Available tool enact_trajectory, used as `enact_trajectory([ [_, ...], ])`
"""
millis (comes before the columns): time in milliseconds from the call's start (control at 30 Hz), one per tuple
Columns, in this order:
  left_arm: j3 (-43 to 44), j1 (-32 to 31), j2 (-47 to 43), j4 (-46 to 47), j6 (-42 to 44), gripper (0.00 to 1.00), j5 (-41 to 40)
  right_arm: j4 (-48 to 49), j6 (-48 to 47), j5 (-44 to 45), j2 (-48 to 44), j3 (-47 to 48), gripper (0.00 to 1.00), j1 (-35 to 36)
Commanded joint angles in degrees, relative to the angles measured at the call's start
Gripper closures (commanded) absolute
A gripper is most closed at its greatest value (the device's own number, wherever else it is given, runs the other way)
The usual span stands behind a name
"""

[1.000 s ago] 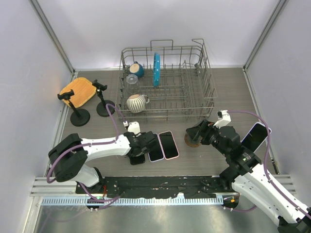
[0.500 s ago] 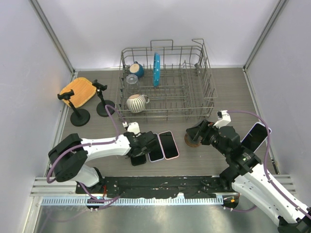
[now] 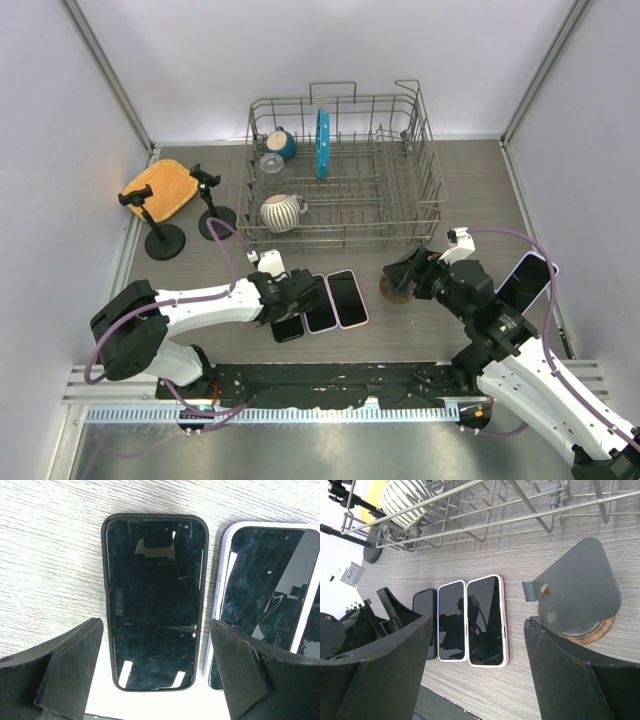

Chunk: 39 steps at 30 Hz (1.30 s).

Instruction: Remove the phone from the phone stand

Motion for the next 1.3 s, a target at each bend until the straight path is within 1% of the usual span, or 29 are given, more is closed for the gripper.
enact_trajectory([
  [0,-0.3,0.1,-0.3,0.0,-2.0,0.07,-0.6,1.4,-0.5,0.5,-0.5,1.5,0.2,0.3],
  [100,-0.6,0.1,-1.5,0.5,-2.2,0.05,-0.4,1.5,-0.5,0.3,-0.7,1.6,0.2,0.2],
  [200,-1.7,0.1,-2.7,1.8,-2.2,0.01,-1.0,1.4,-0.5,0.2,-0.7,1.7,0.21,0.2],
  [367,-3.2,0.1,-3.7,3.2,-3.6,0.0,-3.1,1.2,-0.6,-0.1,-0.9,1.8,0.21,0.3],
  [500,-4.5,0.2,-3.8,5.7,-2.8,0.0,-3.8,0.7,-0.7,-0.1,-1.2,1.8,0.21,0.3],
  [633,-5.0,0.2,-3.0,9.1,-2.3,0.0,-2.7,0.5,-0.8,-0.1,-1.6,2.0,0.21,0.3],
  [867,-4.3,0.1,-1.9,15.0,1.9,0.0,1.9,-0.9,-1.8,0.9,-1.9,3.2,0.21,0.3],
  [1000,-2.8,0.1,-1.1,15.8,3.1,0.0,3.8,-1.9,-2.5,1.8,-1.9,4.1,0.21,0.3],
  [1267,-1.4,-0.1,0.0,18.2,6.9,0.0,5.0,-2.7,-3.5,2.7,-1.5,5.2,0.21,0.2],
])
